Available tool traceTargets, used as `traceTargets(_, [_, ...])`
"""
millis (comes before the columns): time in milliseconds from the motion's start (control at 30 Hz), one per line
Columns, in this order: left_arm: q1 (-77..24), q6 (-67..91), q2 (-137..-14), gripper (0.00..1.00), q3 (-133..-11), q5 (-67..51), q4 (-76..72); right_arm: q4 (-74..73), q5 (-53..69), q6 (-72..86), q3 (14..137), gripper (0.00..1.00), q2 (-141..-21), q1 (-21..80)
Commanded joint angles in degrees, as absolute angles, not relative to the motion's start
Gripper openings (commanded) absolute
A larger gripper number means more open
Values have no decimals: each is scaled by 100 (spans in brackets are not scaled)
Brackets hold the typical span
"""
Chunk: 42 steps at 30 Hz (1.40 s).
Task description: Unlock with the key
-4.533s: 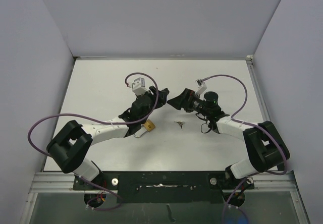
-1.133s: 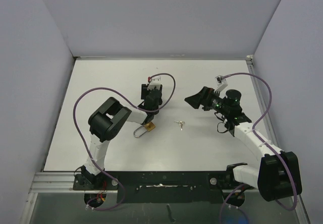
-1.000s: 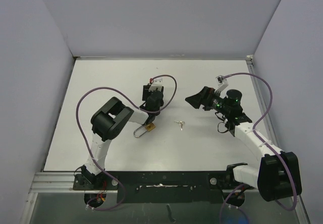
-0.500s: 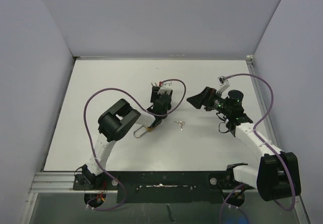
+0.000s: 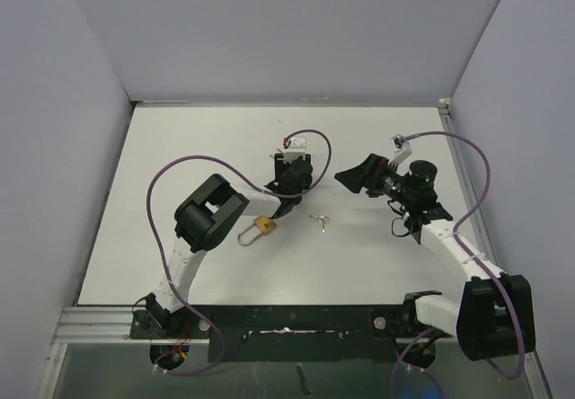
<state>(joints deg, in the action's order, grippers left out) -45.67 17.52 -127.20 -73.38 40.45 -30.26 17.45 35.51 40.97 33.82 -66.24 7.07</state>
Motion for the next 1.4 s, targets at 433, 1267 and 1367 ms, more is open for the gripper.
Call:
traceTargets(433, [-4474, 2927, -12460, 31, -7227, 3278, -2339, 2018, 3683, 4140, 3366, 98, -6308, 623])
traceTargets(1267, [-4193, 2772, -8596, 98, -5138, 2547, -2035, 1041, 3583, 3481, 3750, 98, -6518, 616])
traceTargets(1367, [-4042, 2983, -7918, 98, -4559, 1957, -1727, 503, 3697, 3154, 4061, 98, -6960, 661])
